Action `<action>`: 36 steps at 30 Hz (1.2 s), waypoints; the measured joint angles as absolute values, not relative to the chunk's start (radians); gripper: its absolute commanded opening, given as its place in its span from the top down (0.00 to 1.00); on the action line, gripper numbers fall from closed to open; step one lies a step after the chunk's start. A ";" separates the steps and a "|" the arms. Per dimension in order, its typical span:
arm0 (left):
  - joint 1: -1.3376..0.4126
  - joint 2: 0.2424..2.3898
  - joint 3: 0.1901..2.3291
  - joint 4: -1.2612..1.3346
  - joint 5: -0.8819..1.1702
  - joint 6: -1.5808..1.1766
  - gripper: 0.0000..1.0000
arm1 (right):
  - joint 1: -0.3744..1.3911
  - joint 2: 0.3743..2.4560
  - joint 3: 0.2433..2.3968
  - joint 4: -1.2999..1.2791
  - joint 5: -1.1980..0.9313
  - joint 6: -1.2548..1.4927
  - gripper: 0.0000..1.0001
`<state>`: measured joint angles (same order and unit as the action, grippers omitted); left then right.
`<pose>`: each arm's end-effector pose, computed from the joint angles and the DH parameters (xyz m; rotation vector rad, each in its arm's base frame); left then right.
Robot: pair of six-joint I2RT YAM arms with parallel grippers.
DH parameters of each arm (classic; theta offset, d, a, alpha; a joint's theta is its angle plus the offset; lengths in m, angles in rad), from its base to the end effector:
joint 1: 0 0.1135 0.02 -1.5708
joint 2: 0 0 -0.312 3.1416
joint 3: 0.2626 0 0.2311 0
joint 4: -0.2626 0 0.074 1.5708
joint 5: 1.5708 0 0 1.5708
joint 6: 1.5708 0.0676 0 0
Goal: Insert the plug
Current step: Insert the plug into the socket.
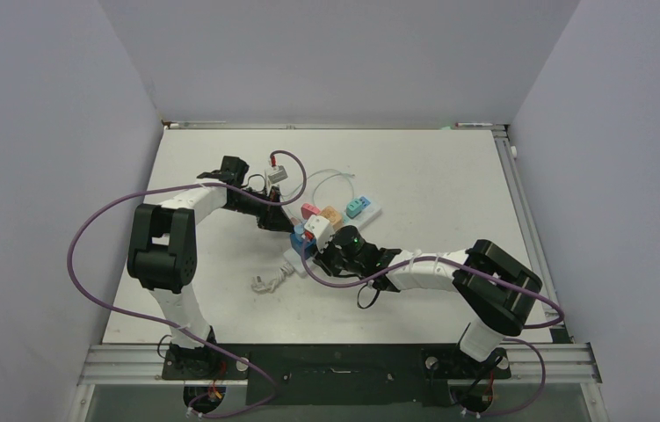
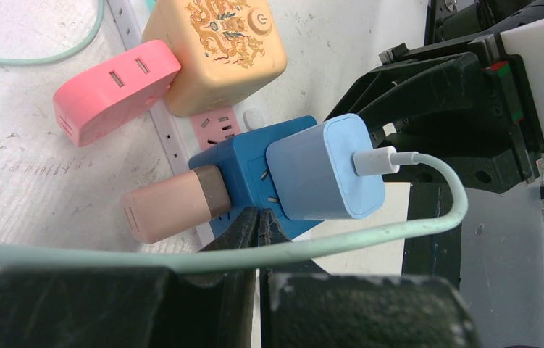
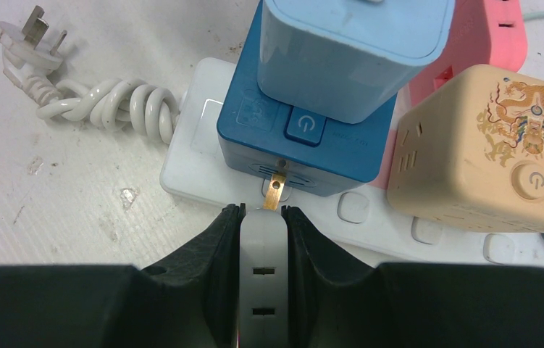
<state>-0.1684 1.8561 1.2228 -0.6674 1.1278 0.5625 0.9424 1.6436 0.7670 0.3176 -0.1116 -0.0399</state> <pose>0.3355 -0.1190 0.2299 1.0162 2.0974 -1.3783 0.2004 0.2886 0.2167 -1.0951 1.9035 0.6406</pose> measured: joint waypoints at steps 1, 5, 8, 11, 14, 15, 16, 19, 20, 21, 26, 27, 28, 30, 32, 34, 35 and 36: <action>-0.168 1.856 1.223 -0.667 1.128 0.562 1.00 | 0.942 1.644 0.767 0.318 -0.112 -0.040 0.95; -0.168 1.856 1.223 -0.668 1.128 0.562 1.00 | 0.945 1.644 0.767 0.318 -0.109 -0.039 0.95; -0.168 1.856 1.223 -0.668 1.128 0.562 1.00 | 0.949 1.644 0.767 0.318 -0.102 -0.037 0.95; -0.168 1.856 1.223 -0.668 1.128 0.563 1.00 | 0.959 1.644 0.767 0.319 -0.090 -0.033 0.95; -0.168 1.856 1.223 -0.669 1.129 0.563 1.00 | 0.975 1.644 0.774 0.320 -0.073 -0.030 0.95; -0.168 1.856 1.223 -0.671 1.129 0.563 1.00 | 0.979 1.645 0.775 0.320 -0.063 -0.030 0.95; -0.168 1.856 1.223 -0.675 1.130 0.563 1.00 | 0.984 1.646 0.775 0.320 -0.054 -0.030 0.95; -0.169 1.856 1.222 -0.680 1.130 0.564 1.00 | 0.989 1.646 0.775 0.320 -0.034 -0.030 0.95; -0.169 1.856 1.222 -0.681 1.130 0.564 1.00 | 0.990 1.646 0.775 0.320 -0.028 -0.030 0.95; -0.169 1.856 1.222 -0.681 1.130 0.564 1.00 | 0.991 1.646 0.775 0.320 -0.023 -0.030 0.95; -0.169 1.856 1.222 -0.682 1.131 0.566 1.00 | 0.991 1.646 0.775 0.320 -0.021 -0.030 0.95; -0.169 1.856 1.222 -0.682 1.131 0.566 1.00 | 0.991 1.647 0.775 0.320 -0.021 -0.030 0.95; -0.169 1.856 1.222 -0.682 1.131 0.566 1.00 | 0.991 1.647 0.775 0.321 -0.021 -0.029 0.95; -0.169 1.856 1.222 -0.683 1.131 0.566 1.00 | 0.991 1.648 0.776 0.321 -0.020 -0.029 0.95; -0.168 1.856 1.222 -0.683 1.131 0.567 1.00 | 0.992 1.652 0.780 0.321 -0.020 -0.030 0.95; -0.168 1.856 1.222 -0.683 1.131 0.574 1.00 | 0.992 1.660 0.789 0.320 -0.018 -0.030 0.95; -0.168 1.856 1.222 -0.682 1.131 0.577 1.00 | 0.992 1.665 0.796 0.318 -0.017 -0.029 0.95; -0.167 1.856 1.223 -0.681 1.131 0.581 1.00 | 0.992 1.670 0.803 0.316 -0.015 -0.029 0.95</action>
